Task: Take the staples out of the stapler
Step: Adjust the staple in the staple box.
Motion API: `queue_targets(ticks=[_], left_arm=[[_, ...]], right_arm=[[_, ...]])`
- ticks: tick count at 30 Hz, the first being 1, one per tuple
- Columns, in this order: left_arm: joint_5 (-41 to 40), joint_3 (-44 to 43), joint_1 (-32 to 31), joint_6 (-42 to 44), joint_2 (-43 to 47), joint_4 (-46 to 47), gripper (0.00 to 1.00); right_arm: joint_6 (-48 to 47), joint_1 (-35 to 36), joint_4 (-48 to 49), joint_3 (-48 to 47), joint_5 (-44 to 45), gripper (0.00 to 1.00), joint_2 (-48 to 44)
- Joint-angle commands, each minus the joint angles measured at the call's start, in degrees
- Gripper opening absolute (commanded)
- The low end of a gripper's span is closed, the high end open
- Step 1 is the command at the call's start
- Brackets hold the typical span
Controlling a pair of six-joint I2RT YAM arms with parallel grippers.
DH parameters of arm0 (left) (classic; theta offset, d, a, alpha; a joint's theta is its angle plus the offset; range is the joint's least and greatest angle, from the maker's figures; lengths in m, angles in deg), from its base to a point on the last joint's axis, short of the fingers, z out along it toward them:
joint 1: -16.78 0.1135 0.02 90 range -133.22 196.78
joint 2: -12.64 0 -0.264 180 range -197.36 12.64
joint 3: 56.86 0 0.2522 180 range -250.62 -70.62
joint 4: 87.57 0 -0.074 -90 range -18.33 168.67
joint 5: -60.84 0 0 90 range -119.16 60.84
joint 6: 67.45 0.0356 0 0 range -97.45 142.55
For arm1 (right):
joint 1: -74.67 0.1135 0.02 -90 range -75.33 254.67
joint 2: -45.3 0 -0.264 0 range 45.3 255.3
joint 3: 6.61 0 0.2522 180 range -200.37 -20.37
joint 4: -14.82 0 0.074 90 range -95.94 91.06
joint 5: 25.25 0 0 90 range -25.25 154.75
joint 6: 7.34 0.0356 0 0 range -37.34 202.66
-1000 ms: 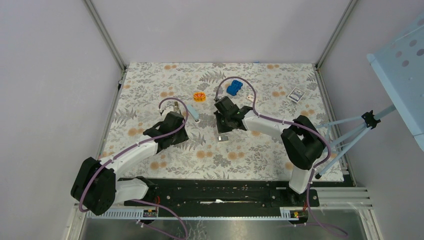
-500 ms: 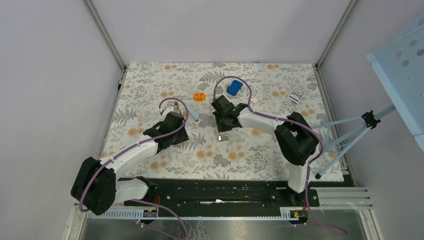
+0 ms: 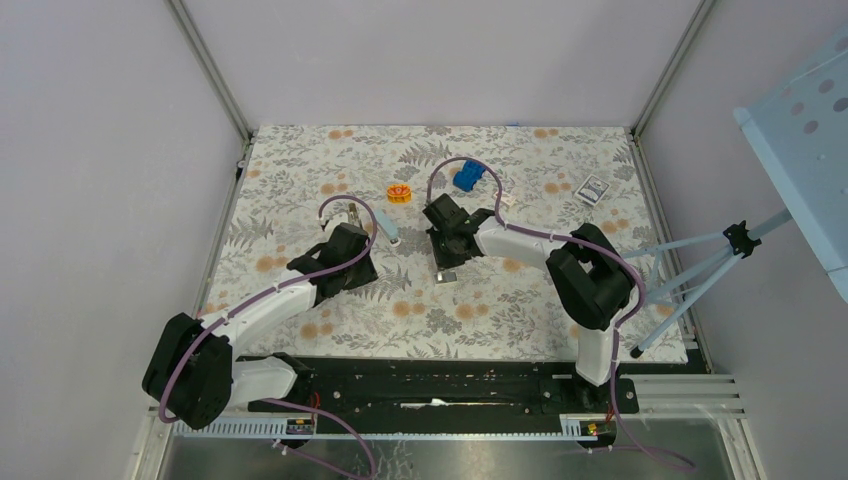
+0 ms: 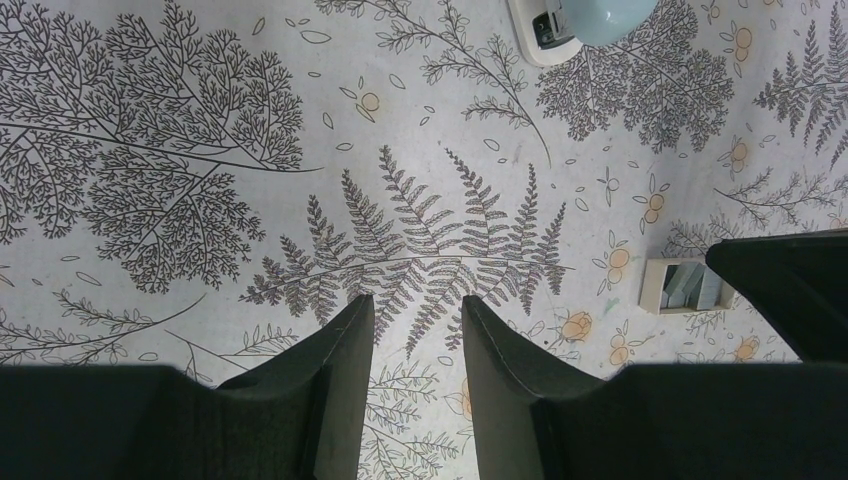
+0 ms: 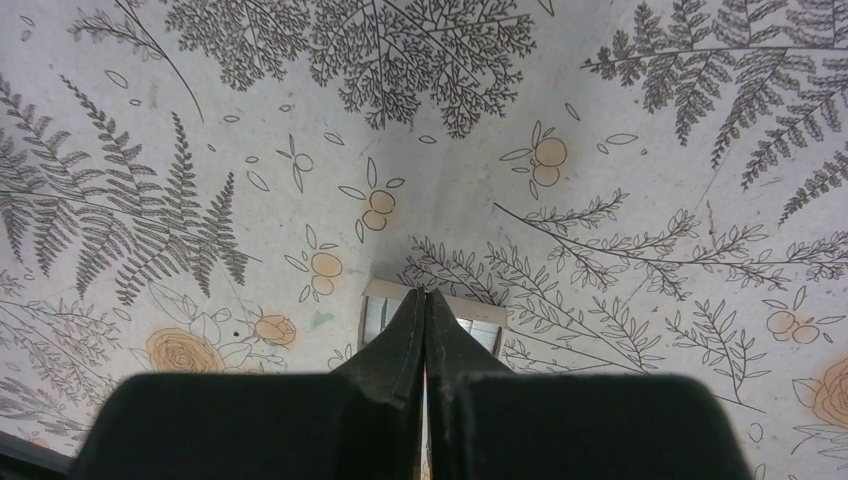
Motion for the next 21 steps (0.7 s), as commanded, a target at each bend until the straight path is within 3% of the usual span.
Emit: queue_targets(ticks=[1, 15, 21], left_arm=[[0.4, -0.1, 0.3, 0.3, -0.2, 2.3, 0.42], [0.5, 0.5, 0.4, 0.2, 0.2, 2.4, 0.41], [0.3, 0.4, 0.3, 0.5, 0.5, 2.2, 0.41]], right_arm=[[0.6, 0.3, 0.0, 1.1, -1.7, 0.01, -0.7], [0.7, 0.3, 0.4, 1.2, -2.0, 0.00, -2.1], [0.1, 0.4, 0.9, 1.7, 2.7, 0.01, -7.2]])
